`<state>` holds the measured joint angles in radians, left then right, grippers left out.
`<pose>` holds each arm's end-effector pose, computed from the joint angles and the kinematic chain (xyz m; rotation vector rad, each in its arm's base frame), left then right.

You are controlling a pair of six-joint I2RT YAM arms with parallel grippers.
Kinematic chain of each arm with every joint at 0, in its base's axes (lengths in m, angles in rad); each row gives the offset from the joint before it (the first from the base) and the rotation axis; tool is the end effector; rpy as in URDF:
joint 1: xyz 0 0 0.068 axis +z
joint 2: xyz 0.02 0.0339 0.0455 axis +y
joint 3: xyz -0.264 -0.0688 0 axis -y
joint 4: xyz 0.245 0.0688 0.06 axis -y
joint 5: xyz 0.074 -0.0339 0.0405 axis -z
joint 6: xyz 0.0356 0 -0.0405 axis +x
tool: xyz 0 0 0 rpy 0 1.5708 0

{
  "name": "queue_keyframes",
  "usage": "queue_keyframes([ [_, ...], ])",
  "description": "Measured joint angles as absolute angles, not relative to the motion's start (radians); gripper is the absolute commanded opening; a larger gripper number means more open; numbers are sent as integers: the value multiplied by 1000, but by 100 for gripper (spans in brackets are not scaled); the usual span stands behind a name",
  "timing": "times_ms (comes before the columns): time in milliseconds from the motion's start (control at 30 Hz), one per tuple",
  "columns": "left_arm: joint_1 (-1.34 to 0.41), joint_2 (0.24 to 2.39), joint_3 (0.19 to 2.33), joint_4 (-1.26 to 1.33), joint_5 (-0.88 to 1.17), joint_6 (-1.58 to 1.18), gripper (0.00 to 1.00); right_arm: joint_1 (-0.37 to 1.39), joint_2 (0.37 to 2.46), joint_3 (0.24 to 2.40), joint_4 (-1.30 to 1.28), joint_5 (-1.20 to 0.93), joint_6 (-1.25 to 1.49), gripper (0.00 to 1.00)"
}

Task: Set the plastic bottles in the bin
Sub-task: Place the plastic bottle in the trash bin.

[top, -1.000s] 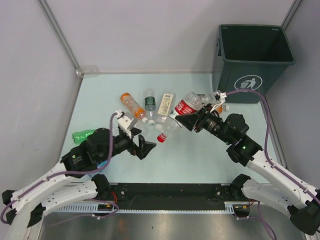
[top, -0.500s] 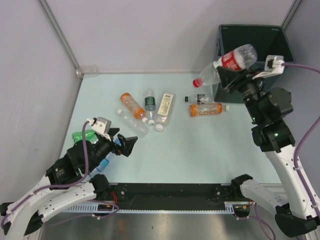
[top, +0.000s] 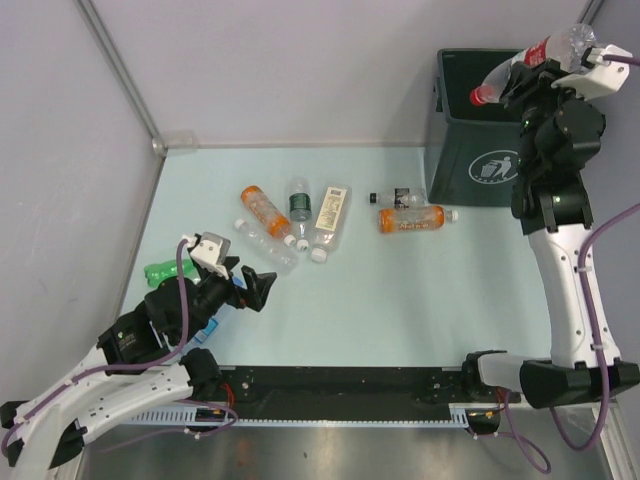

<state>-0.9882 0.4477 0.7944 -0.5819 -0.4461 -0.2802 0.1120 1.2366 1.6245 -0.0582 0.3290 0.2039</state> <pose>0.0652 -0.0711 0.3427 0.3189 1.7829 -0.5074 0.2392 0.0153 0.5460 0.3410 1.2126 0.0689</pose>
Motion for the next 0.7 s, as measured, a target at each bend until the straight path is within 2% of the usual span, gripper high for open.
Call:
queue_keyframes([
  [233, -988, 448, 794, -587, -451, -280, 100, -48, 1392, 1649, -11, 328, 206, 25],
  [300, -988, 448, 794, -587, -451, -280, 100, -91, 1446, 1655, -4, 324, 213, 29],
  [333, -988, 448, 793, -587, -451, -281, 100, -110, 1472, 1661, -3, 324, 217, 36],
  [367, -988, 449, 792, -587, -451, -281, 100, -122, 1493, 1666, -2, 324, 216, 61],
  [467, -988, 458, 791, -587, -451, -280, 100, -146, 1568, 1697, 0, 331, 215, 99],
  [700, -988, 503, 791, -588, -456, -281, 100, -154, 1672, 1826, 0, 359, 181, 100],
])
